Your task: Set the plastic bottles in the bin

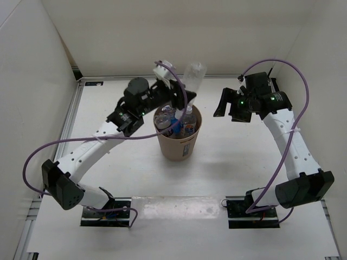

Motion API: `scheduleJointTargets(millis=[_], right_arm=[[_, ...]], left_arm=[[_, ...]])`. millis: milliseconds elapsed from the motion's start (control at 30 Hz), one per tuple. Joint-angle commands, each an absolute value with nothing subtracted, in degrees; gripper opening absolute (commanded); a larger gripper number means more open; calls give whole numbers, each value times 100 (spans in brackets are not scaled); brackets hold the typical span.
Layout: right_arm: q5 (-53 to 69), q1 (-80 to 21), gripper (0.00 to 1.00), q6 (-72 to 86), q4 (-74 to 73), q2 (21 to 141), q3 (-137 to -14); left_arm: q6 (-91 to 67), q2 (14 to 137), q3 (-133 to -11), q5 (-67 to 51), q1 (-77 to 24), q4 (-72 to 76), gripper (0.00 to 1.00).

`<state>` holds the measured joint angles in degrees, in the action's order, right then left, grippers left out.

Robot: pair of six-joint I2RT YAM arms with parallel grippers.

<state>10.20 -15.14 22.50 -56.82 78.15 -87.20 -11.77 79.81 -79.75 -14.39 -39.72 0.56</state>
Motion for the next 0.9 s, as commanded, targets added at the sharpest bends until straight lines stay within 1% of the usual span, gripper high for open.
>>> scheduleJointTargets(millis=[0,200,300,467,500,533,700,800,833,867], right_arm=[[914,-1547,90,2180,-5722,7559,-8692],[774,-1608,90,2118,-5809,7515,-8675],[747,-1600,90,2118,-5810,7515,-8692],[703,-1600,90,2083,-5827,7550,-8719],[712,-1591,90,2066,-5827,7567,-8745],[712,-1608,90,2092,-5827,7567,-8754],[747,-1582,90,2127,-5766,7629,-8728],[826,-1556,90,2153,-5748,7655,-8701],[844,-1547,90,2153,-5713,7681,-8692],[861,-1547,90,2197,-5722,7690,-8684]], left_arm=[[-879,7673,-7630,-897,-4175,404,68],[-1046,7655,-6997,-712,-4236,922,70],[-1020,7655,-6690,-607,-4333,1195,75],[-1160,7699,-6487,-598,-4447,1283,78],[-1178,7691,-6443,-598,-4456,1292,94],[-1195,7664,-6442,-589,-4465,1266,100],[-994,7489,-6758,-458,-4456,958,100],[-423,7269,-7145,-27,-4404,879,100],[-152,7251,-7528,217,-4369,757,100],[-149,7199,-7680,368,-4159,582,100]])
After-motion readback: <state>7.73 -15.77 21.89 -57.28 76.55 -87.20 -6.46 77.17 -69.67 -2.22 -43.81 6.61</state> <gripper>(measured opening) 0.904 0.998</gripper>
